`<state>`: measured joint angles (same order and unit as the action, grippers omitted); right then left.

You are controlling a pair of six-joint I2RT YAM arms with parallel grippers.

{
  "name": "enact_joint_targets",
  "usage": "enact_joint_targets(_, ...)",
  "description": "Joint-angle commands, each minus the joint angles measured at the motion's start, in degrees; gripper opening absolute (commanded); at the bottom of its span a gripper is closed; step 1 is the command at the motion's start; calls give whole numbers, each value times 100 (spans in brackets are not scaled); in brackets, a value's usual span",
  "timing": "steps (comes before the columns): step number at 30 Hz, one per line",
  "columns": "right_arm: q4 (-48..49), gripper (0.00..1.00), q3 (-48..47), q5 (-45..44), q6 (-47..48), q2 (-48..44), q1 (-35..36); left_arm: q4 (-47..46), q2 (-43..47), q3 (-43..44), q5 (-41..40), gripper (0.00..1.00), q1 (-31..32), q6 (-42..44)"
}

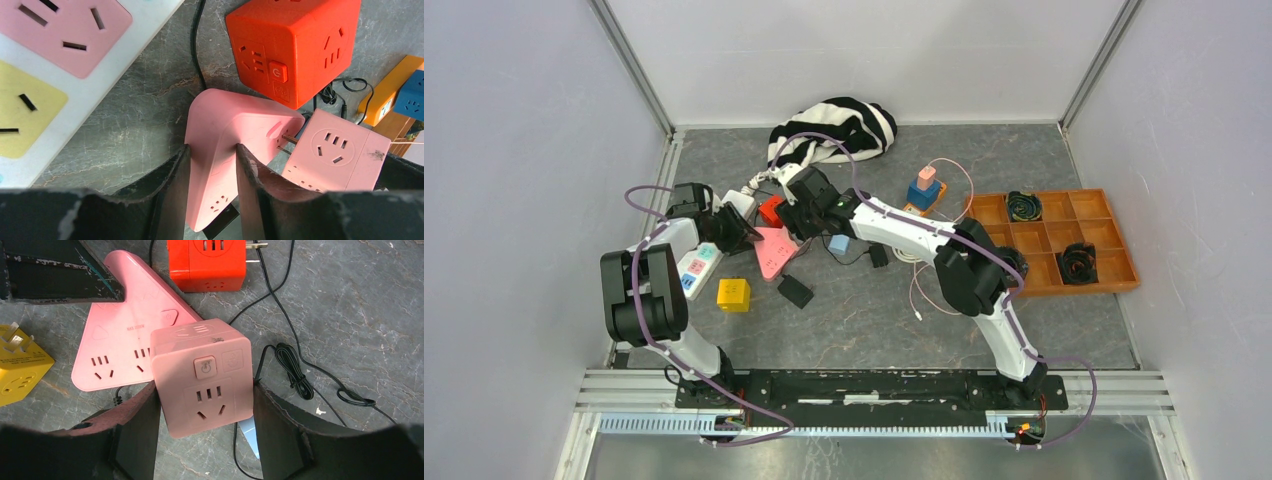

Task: Insert the plug
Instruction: Insert the plug into the socket.

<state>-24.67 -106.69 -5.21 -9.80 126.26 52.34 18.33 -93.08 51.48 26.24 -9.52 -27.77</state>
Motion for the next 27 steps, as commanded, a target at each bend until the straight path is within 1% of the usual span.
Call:
enact_joint_targets(1, -166, 16, -147, -438, 25, 274, 158, -52, -91, 72, 283, 43, 29, -88)
enact_joint_targets(9, -393, 16, -368, -733, 84, 669, 388, -84, -195, 61, 367, 39, 97, -106)
enact_joint_targets(14, -609, 16, -388, -570, -10, 1024, 417, -89, -260, 65, 374, 36, 120, -115)
enact_joint_targets(20, -1034, 16, -536, -329, -14, 1455, 443, -86, -311, 55, 389, 35, 194, -106)
enact_joint_targets(27, -1029, 18, -615, -69, 83, 1726, 448, -23, -425, 109, 469, 35, 409, -2)
